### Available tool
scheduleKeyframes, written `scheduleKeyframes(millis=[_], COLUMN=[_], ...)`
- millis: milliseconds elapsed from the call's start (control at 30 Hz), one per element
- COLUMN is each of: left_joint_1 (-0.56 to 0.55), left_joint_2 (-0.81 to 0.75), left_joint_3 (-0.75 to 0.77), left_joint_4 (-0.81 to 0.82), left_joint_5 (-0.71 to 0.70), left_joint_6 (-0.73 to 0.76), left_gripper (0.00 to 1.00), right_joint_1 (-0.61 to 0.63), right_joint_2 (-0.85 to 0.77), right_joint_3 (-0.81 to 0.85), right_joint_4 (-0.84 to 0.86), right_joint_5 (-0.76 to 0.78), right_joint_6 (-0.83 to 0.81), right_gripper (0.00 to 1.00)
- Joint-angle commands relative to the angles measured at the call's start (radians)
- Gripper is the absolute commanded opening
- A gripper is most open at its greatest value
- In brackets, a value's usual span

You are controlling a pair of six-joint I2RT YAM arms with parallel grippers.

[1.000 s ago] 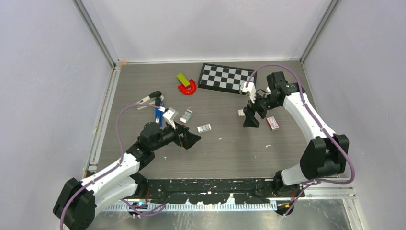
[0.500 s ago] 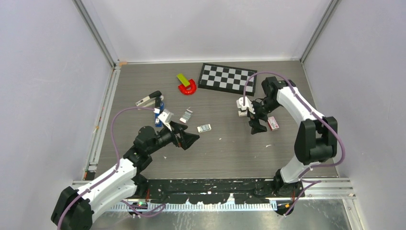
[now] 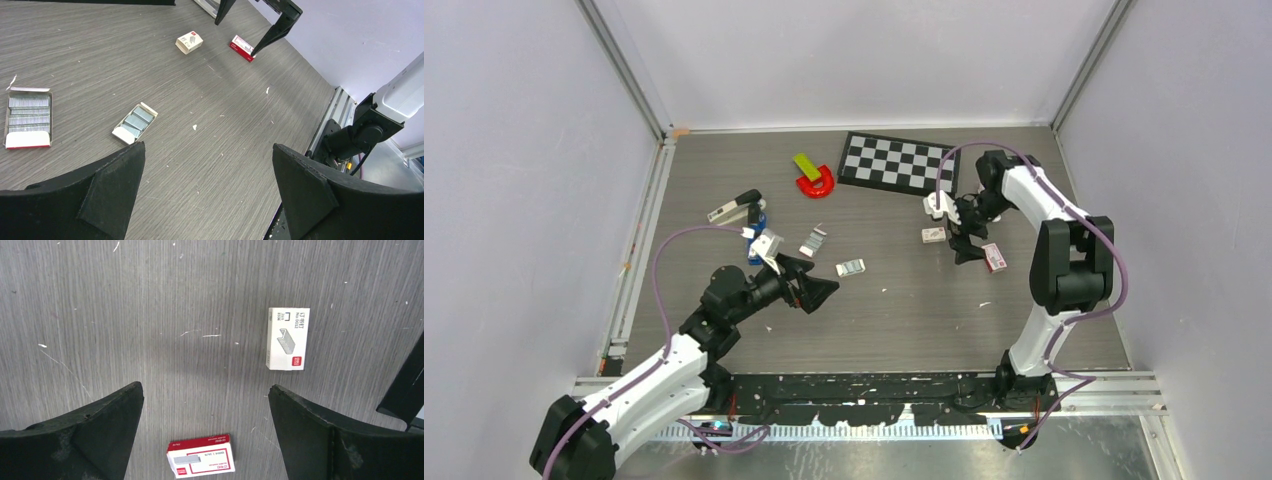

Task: Unload the staples from the stapler
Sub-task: Adjust the staple box at the center of the board.

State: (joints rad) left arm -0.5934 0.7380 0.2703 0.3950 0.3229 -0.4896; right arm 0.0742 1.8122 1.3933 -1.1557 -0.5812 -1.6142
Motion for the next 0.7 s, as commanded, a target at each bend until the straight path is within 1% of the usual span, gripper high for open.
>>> scheduleKeyframes(millis=[0,133,233,400,667], left_joint_1=[0.004,0.005,0.006,0.005,0.006], left_joint_2=[-0.010,-0.002,0.008,0.021,0.019], left_joint_3=[-0.007,-0.008,-0.008,-0.005,-0.006], left_joint_4=[0.018,0.015,0.015,0.016,0.009], left_joint_5=[-0.006,-0.008,-0.010,-0.006,-0.010], left_joint_6=[0.015,0.023,0.028,0.029,0.031], left_gripper=[1.00,1.00,1.00,1.00,1.00], right_joint_1=[0.001,0.005,0.013,0.040,0.089], right_joint_2=[0.045,0.083,0.104,0.161,0.223], right_joint_3=[0.059,0.084,0.098,0.156,0.170], right_joint_4=[0.021,0.033,0.081,0.095,0.170], right_joint_5=[-0.018,-0.021,-0.001,0.024,0.093], right_joint_6=[-0.010,-0.007,0.021,0.045,0.098], right_gripper=[1.00,1.00,1.00,1.00,0.93])
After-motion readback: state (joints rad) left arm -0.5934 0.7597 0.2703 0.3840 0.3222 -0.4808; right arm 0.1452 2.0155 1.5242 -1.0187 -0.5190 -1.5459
